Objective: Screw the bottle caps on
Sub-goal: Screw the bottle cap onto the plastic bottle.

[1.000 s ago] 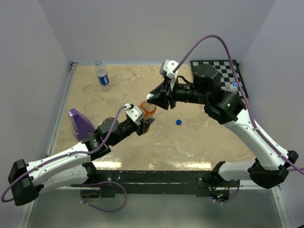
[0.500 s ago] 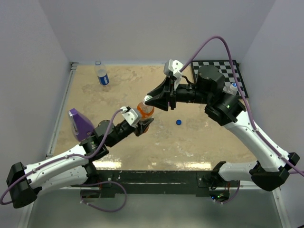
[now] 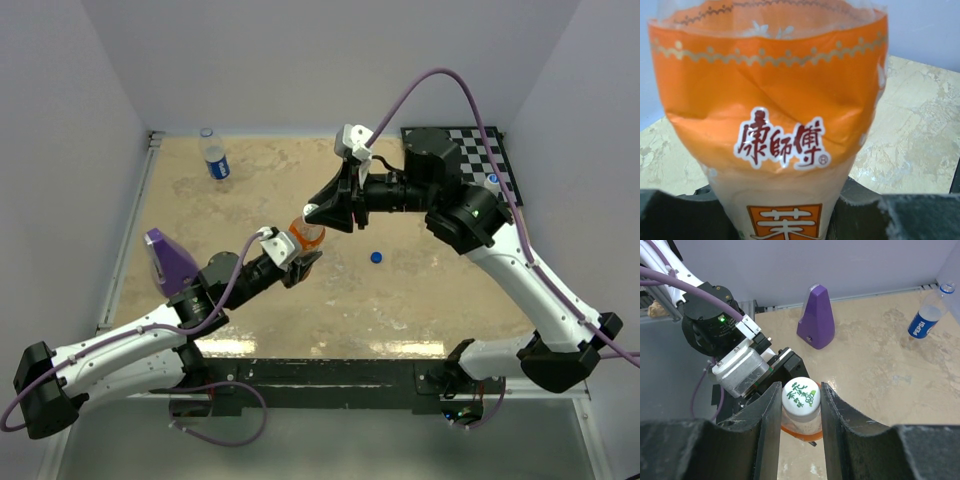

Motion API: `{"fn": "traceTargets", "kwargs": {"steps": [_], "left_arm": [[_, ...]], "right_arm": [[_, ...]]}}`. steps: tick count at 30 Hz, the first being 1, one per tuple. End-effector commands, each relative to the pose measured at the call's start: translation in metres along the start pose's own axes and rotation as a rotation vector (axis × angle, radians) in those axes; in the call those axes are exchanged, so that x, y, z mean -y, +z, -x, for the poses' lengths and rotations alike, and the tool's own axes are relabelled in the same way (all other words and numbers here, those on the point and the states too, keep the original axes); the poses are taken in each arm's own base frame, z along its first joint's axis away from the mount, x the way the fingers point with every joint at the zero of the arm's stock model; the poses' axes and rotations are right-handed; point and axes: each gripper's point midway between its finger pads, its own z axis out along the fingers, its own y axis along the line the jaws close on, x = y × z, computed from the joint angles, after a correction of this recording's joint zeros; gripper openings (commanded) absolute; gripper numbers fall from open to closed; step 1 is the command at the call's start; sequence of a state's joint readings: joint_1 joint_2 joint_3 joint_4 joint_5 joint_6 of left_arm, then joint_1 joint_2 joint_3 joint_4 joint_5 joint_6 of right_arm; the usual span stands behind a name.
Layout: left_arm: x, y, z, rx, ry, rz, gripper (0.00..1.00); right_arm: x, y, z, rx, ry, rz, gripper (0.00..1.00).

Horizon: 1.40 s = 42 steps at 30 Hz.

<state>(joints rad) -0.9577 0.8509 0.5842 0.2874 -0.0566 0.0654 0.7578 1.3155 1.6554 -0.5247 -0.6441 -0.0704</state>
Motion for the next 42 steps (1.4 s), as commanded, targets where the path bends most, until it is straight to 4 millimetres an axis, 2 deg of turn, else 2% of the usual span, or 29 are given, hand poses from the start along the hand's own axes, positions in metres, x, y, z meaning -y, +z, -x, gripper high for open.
{"fn": "traceTargets", "kwargs": {"steps": [1,12,21,26,28,32,37,42], "left_arm": [[-0.005,-0.005,0.057,0.197,0.011,0.012,0.13],[-0.026,-0.007,0.062,0.226,-0.026,0.136,0.13],[-0.024,0.003,0.065,0.219,-0.031,0.131,0.13],[-0.024,0.005,0.067,0.217,-0.013,0.16,0.13],[-0.025,0.006,0.069,0.221,-0.009,0.177,0.13],[-0.036,0.003,0.073,0.239,-0.045,0.257,0.13],[-0.049,0.0,0.074,0.259,-0.089,0.346,0.13],[-0.045,0.007,0.074,0.252,-0.111,0.335,0.13]], "right_arm": [[0.004,-0.003,-0.013,-0.05,0.025,-0.016,0.17],[0.009,-0.003,-0.023,-0.089,0.103,-0.05,0.15],[0.016,0.003,-0.038,-0.124,0.134,-0.065,0.15],[0.032,0.002,-0.045,-0.157,0.166,-0.162,0.13],[0.032,0.004,-0.047,-0.159,0.201,-0.17,0.12],[0.036,0.003,-0.044,-0.124,0.241,-0.215,0.08],[0.043,-0.003,-0.042,-0.109,0.277,-0.286,0.08],[0.025,0.005,-0.031,-0.045,0.268,-0.19,0.08]]}}
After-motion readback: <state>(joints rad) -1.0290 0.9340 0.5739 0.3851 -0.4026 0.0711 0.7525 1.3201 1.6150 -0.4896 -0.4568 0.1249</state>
